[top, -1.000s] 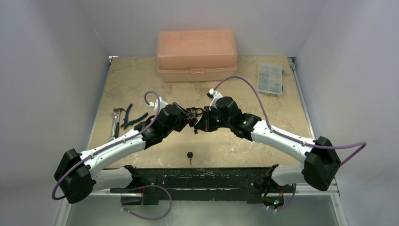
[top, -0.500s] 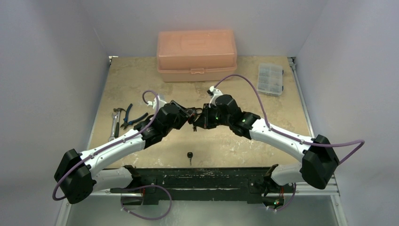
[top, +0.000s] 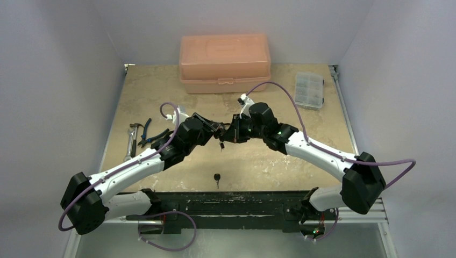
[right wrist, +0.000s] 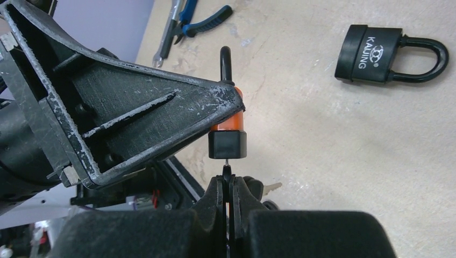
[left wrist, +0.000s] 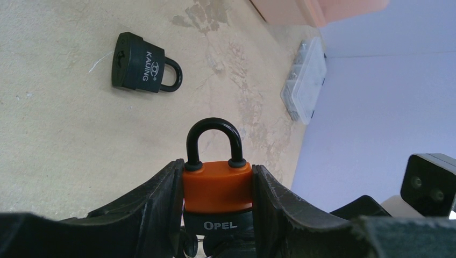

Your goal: Unlock with the key

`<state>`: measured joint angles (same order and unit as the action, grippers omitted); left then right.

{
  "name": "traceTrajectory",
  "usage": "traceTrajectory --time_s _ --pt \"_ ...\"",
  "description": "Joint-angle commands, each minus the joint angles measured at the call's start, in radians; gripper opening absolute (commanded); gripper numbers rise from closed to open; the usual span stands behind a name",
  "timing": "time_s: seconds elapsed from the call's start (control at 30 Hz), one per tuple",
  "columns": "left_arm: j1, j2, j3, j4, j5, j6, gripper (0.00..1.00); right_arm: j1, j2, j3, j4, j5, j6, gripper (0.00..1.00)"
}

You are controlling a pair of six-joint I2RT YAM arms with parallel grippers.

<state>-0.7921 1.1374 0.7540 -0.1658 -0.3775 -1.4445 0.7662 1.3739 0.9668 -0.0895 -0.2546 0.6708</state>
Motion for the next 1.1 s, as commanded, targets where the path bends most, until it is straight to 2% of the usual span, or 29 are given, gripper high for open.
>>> traceTrajectory --time_s 0.0,0.47,0.53,0.63,0.77,0.97,1.07 --pt "-0.047 -0.054 0.037 0.100 0.157 0.012 0.00 -0.043 0.011 0.036 0.227 -0.016 0.046 0.00" --pt "-0.068 -0.068 0.043 0.132 0.146 0.041 0.00 -0.056 -0.014 0.044 0.221 -0.032 0.034 0.00" --pt "-0.069 -0.068 0.048 0.106 0.133 0.034 0.00 -0.056 -0.024 0.046 0.194 0.001 -0.016 0.00" --pt "-0.069 -0.064 0.045 0.067 0.115 -0.008 0.00 -0.053 -0.041 0.055 0.116 0.128 -0.080 0.00" --pt "-0.069 -0.040 0.037 0.073 0.113 -0.029 0.00 -0.051 -0.048 0.043 0.091 0.194 -0.115 0.00" --pt "-0.071 -0.005 0.031 0.144 0.142 -0.010 0.00 -0.051 -0.024 0.020 0.131 0.125 -0.100 0.00" --pt "-0.077 -0.011 0.021 0.215 0.150 0.020 0.00 -0.068 -0.037 -0.018 0.206 0.052 -0.017 0.00"
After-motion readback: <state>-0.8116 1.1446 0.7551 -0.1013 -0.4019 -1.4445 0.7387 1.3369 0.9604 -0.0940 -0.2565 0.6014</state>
